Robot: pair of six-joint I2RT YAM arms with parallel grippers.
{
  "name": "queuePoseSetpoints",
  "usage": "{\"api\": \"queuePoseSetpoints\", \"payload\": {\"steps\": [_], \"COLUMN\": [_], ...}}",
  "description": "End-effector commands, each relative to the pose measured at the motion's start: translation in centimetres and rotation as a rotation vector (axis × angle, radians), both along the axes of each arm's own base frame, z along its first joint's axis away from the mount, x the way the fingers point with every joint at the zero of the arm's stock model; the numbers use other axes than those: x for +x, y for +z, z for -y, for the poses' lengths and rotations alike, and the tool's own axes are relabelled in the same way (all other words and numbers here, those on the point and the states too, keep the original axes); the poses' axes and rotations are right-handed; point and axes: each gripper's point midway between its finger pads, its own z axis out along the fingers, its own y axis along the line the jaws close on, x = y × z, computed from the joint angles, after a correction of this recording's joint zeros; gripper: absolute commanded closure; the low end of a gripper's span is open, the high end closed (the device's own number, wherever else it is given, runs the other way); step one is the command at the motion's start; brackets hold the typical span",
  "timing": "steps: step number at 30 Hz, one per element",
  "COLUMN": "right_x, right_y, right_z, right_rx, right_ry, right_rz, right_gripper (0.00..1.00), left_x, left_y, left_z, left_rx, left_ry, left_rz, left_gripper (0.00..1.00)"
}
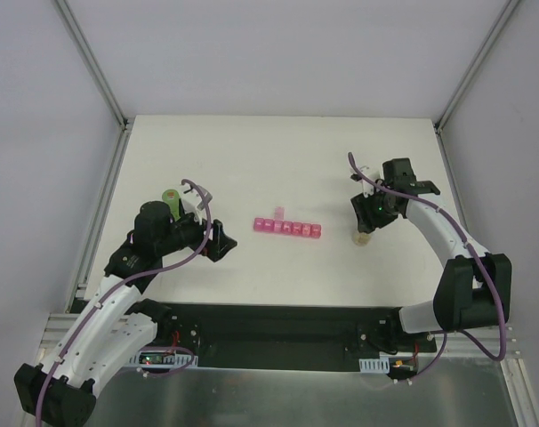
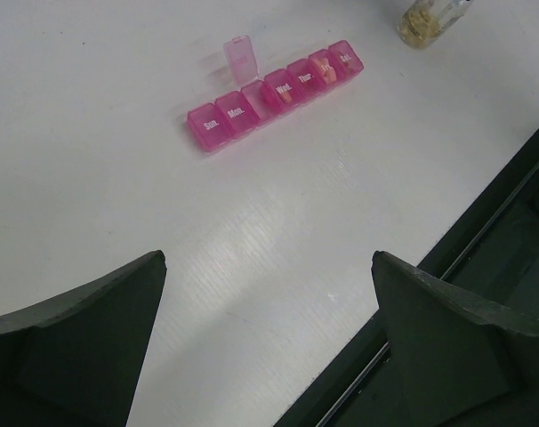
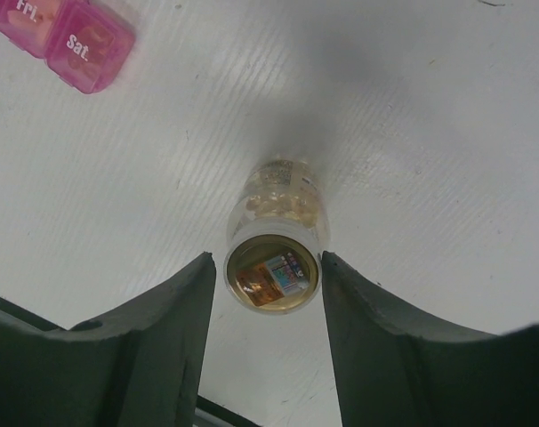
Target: Sort the pills into containers
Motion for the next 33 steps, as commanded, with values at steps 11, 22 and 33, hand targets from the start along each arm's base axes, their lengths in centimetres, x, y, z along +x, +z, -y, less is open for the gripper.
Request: {"api": "queuePoseSetpoints", "payload": {"steps": [11,22,33], "right_x": [0.1,-5.3,-11.6], "right_y": [1.6,8.4,14.5], "right_z": [-0.2,-7.4,-13.4], "right_rx": [-0.003,0.229,0.524], "right_ry": [0.046,0.343,0.545], "right_rz": [0.044,0.077,0.064], "right_gripper": [0.72,0.82,0.85], "left_x": [-0.9,-5.3,-3.5], "left_y": [0.6,3.7,4.5], "left_z": [1.5,8.9,18.2], "left_rx": [-0.060,-0.106,-0.042], "left_ry": [-0.107,-0.484,-0.549], "left_rz": [-0.003,0.431,0.738], "left_gripper": [0.01,0.01,0.01]}}
